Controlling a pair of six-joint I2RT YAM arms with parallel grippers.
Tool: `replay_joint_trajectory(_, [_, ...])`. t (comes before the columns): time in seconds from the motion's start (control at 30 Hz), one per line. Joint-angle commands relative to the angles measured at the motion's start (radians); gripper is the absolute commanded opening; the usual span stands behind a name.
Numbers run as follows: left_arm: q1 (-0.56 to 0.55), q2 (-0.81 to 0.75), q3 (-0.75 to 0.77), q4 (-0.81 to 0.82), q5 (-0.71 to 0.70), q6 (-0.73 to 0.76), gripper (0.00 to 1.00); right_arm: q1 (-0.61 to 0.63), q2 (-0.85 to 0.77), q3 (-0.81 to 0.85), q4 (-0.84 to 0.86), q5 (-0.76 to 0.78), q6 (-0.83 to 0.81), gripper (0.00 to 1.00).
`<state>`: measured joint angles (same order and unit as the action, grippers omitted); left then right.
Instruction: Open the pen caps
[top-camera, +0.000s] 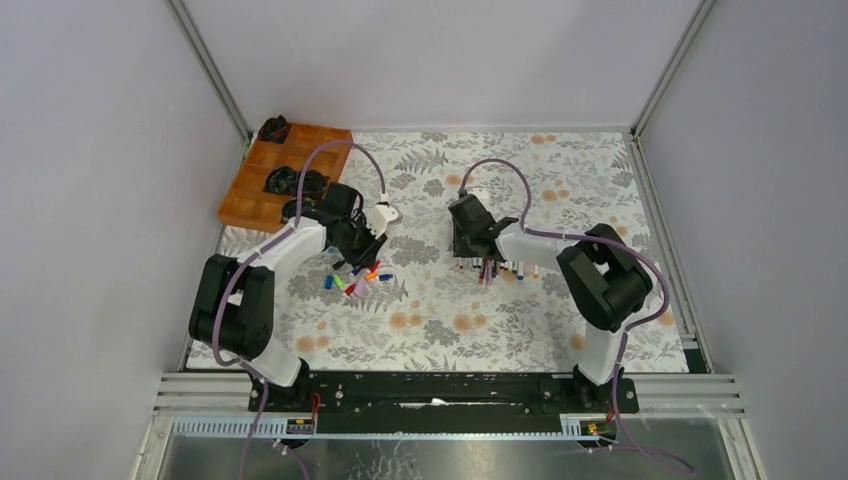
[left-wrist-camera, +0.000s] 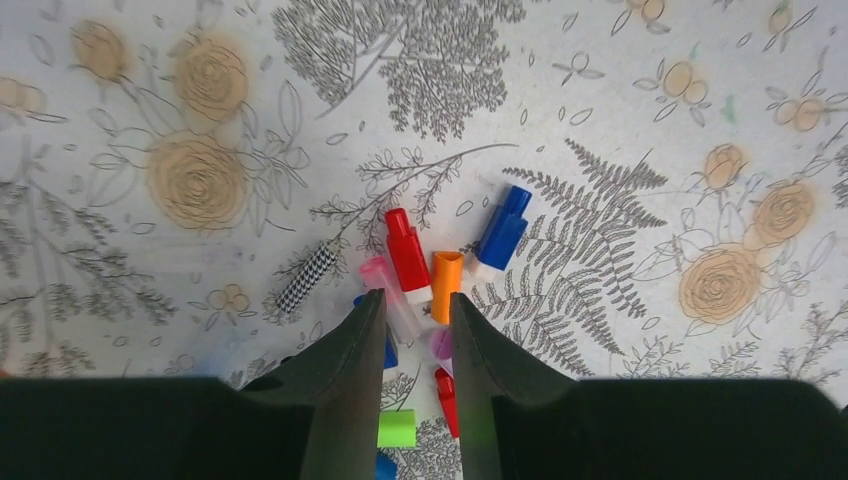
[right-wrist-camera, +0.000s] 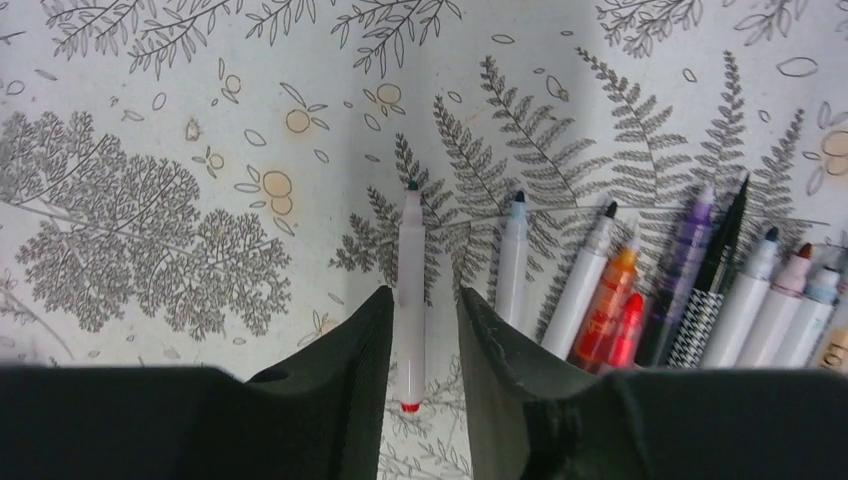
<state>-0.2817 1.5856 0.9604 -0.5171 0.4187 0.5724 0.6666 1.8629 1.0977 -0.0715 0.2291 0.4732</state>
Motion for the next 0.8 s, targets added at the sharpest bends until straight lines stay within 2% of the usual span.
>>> replay_joint_trajectory(0.0, [-0.005, -0.062, 0.095, -0.068, 0.02, -0.024, 0.38, 0.002, -0.128, -0.021, -0.027, 0.036, 0.007, 0.41])
replay_joint_trajectory(0.07, [0.007, -0.089, 0.152, -0.102, 0.018, -0.04, 0.42, 0.002, -0.199, -0.045, -0.03, 0.039, 0.0, 0.5])
replay_joint_trajectory(0.1, [0.018, -0.107, 0.175, -0.113, 0.022, -0.052, 0.56, 0.002, -0.23, -0.059, -0.03, 0.044, -0.006, 0.59])
replay_joint_trajectory(0.17, [0.042, -0.148, 0.211, -0.122, 0.024, -0.072, 0.96, 0.002, -0.295, -0.09, -0.03, 0.051, -0.02, 0.83])
replay_joint_trajectory(0.2, [0.055, -0.171, 0.225, -0.122, 0.013, -0.079, 0.98, 0.001, -0.326, -0.104, -0.033, 0.053, -0.029, 0.98])
replay_joint_trajectory(0.23, [0.064, -0.191, 0.239, -0.119, -0.003, -0.087, 0.98, 0.002, -0.357, -0.116, -0.036, 0.058, -0.039, 1.0])
replay_joint_trajectory(0.37, [0.127, -0.288, 0.256, -0.046, -0.07, -0.14, 0.99, 0.0, -0.477, -0.156, -0.051, 0.091, -0.071, 1.0])
replay_joint_trajectory(0.47, [0.213, -0.39, 0.204, 0.097, -0.139, -0.227, 0.99, -0.016, -0.575, -0.181, -0.068, 0.151, -0.094, 1.0])
replay_joint_trajectory(0.67, [0.39, -0.444, 0.059, 0.243, -0.1, -0.297, 0.98, -0.169, -0.749, -0.265, -0.058, 0.38, -0.111, 1.0])
replay_joint_trajectory(0.77, [0.426, -0.396, -0.016, 0.289, -0.063, -0.332, 0.98, -0.231, -0.774, -0.383, 0.123, 0.479, -0.245, 1.0])
